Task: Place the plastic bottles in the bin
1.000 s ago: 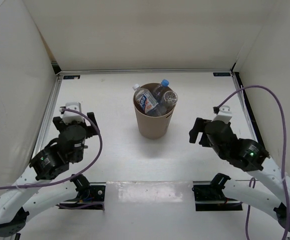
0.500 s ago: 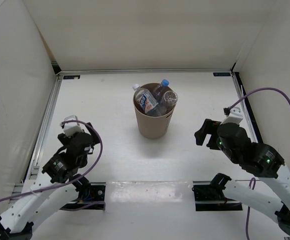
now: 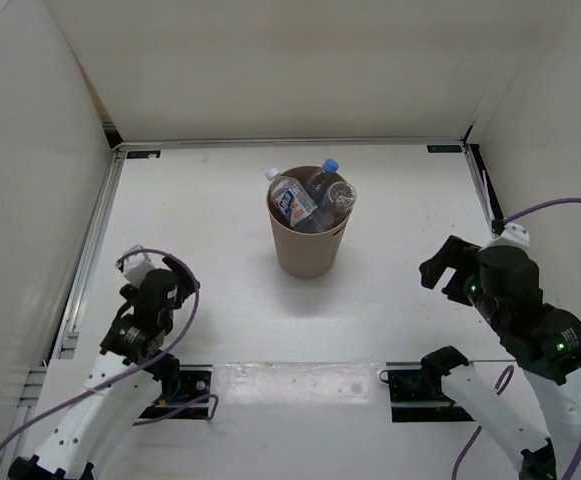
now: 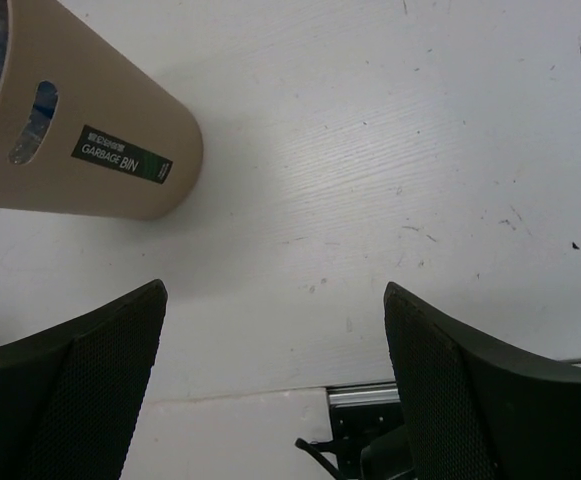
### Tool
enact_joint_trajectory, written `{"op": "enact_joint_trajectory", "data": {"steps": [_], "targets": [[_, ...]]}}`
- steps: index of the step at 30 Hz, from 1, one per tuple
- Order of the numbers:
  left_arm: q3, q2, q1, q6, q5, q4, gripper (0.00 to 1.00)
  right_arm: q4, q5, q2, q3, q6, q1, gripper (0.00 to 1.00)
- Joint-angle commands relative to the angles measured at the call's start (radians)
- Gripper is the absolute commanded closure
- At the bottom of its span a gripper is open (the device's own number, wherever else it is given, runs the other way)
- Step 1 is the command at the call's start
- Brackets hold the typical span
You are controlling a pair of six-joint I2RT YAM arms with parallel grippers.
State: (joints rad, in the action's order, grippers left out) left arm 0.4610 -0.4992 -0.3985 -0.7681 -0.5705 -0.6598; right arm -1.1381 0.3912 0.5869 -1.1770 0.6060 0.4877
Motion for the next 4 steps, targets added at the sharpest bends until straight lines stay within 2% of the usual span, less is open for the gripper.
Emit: {"op": "enact_joint_trajectory", "data": {"steps": [1,4], "targets": [[-0.038,0.077,0.015,-0.023,0.034,0.051,0.0,0.021,-0.144,-0.002,0.02,-0.089,-0.095,0.1],[-0.035,0.116,0.015,0.012,-0.005,0.038,0.0,0.066,-0.259,-0.018,0.049,-0.135,-0.185,0.1]]}}
